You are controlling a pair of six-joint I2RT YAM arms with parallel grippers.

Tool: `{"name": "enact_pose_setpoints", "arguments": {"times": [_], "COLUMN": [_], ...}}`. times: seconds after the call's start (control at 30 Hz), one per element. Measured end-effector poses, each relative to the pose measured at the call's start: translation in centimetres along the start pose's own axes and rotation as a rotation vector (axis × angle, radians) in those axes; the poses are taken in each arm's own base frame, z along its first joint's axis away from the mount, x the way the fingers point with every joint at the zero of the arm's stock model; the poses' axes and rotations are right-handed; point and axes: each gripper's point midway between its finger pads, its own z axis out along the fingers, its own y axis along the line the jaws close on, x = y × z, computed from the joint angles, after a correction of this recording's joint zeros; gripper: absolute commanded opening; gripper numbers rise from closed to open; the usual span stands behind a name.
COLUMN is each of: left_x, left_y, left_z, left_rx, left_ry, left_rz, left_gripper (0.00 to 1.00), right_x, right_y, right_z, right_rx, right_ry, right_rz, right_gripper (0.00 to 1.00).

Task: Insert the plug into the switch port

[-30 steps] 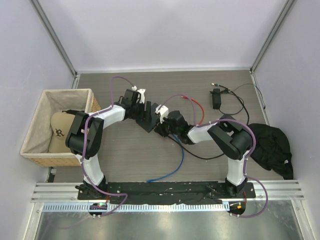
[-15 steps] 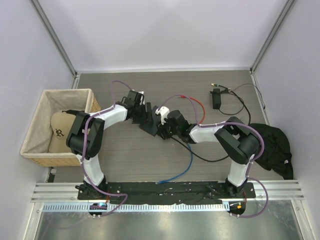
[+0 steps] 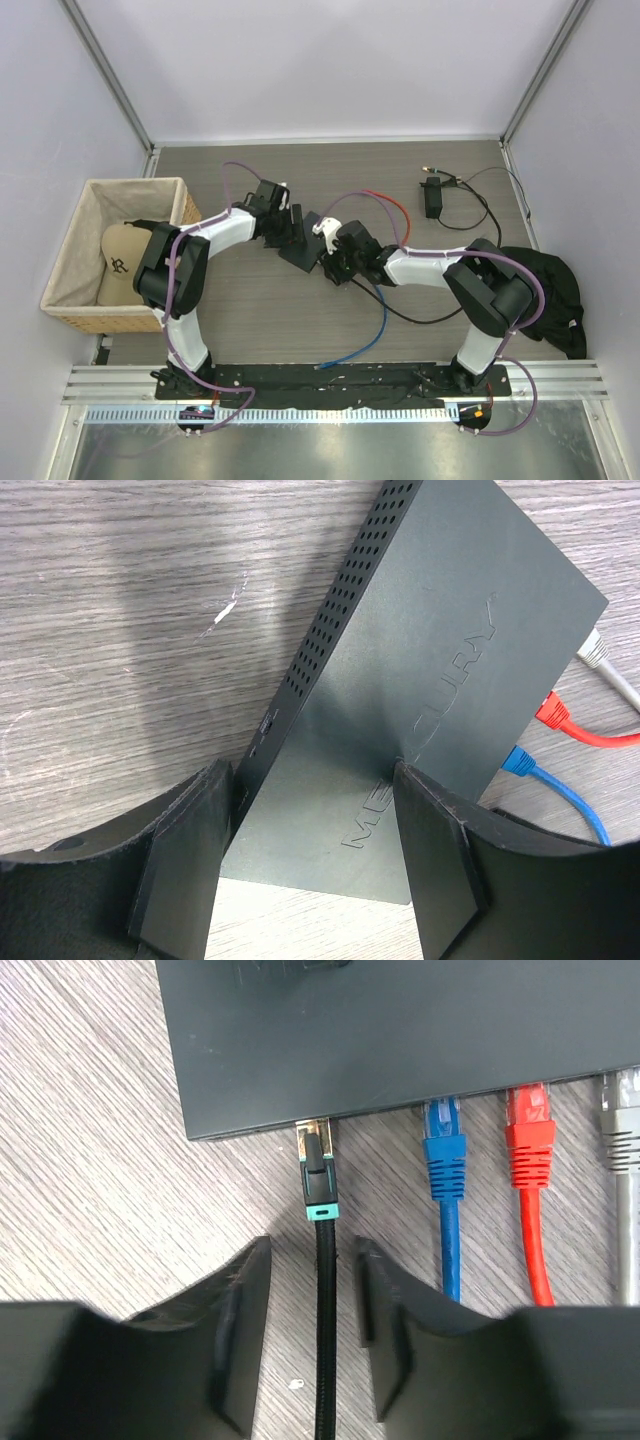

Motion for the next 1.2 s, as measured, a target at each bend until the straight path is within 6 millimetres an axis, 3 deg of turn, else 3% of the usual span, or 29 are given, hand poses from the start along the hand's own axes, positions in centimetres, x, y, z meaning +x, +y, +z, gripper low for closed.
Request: {"name": "enact_pose_setpoints", "arguments": {"times": [0.4,1.2], "left_x": [0.1,0.2], "left_y": [-0.2,-0.8], "left_z": [0.1,0.2], "left_rx": [0.014,0.035], "left_ry": [0.024,-0.021], "left_rz": [0.020,0.044], "left_gripper": [0.69,0.67], "right_x": [-0.6,-1.1], "right_y": [-0.4,-0.1], "right_z": [0.8,1.1], "right_rx": [-0.002,-0.017], "right_ry": [0.007,0.053], "right_rz": [-0.040,0.046], "right_gripper": [0.01,0.01]}}
